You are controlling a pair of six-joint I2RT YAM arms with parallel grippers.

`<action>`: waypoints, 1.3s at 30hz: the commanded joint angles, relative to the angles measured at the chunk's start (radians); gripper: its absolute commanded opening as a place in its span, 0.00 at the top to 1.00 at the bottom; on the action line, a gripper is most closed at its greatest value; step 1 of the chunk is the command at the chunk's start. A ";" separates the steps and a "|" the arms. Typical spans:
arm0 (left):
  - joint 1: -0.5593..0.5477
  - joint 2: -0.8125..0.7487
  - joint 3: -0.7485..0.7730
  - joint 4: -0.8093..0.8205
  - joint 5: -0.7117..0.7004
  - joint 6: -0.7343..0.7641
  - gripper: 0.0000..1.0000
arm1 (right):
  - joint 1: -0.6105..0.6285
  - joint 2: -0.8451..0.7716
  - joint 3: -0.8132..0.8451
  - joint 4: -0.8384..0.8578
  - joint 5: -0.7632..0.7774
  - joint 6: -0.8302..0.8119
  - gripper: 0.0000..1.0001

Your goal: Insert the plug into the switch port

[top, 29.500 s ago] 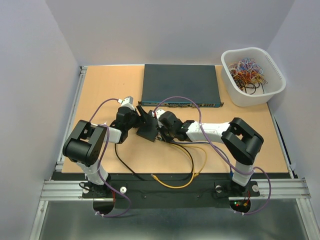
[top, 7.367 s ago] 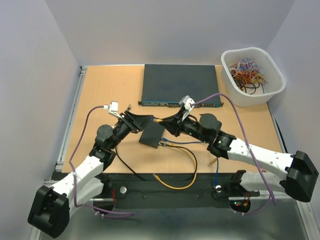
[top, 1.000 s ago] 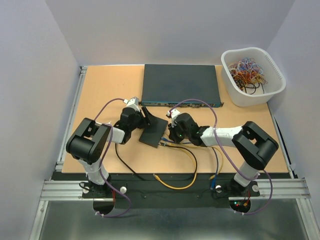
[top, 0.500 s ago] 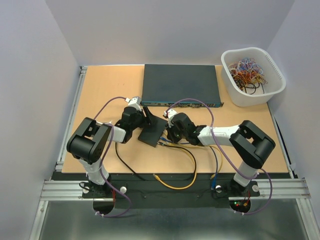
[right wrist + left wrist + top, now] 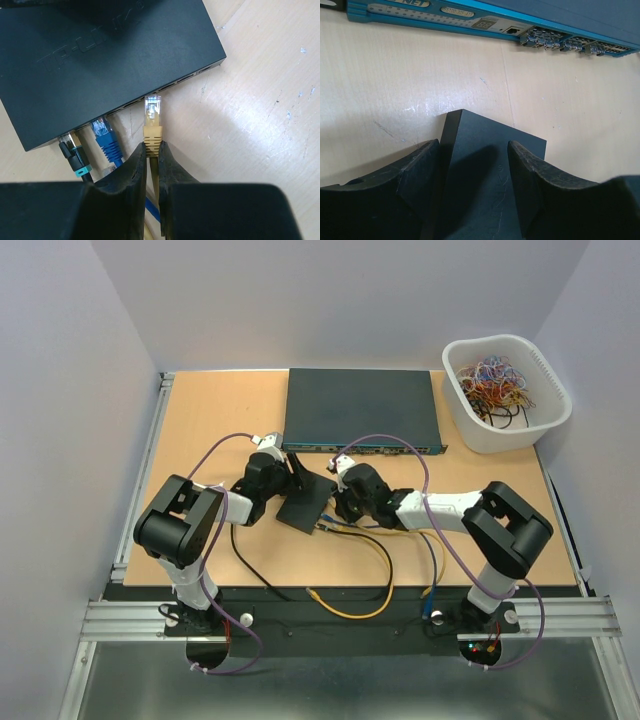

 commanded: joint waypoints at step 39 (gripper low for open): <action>-0.084 0.069 0.085 -0.124 0.047 0.113 0.46 | 0.041 -0.012 0.098 0.094 -0.037 -0.193 1.00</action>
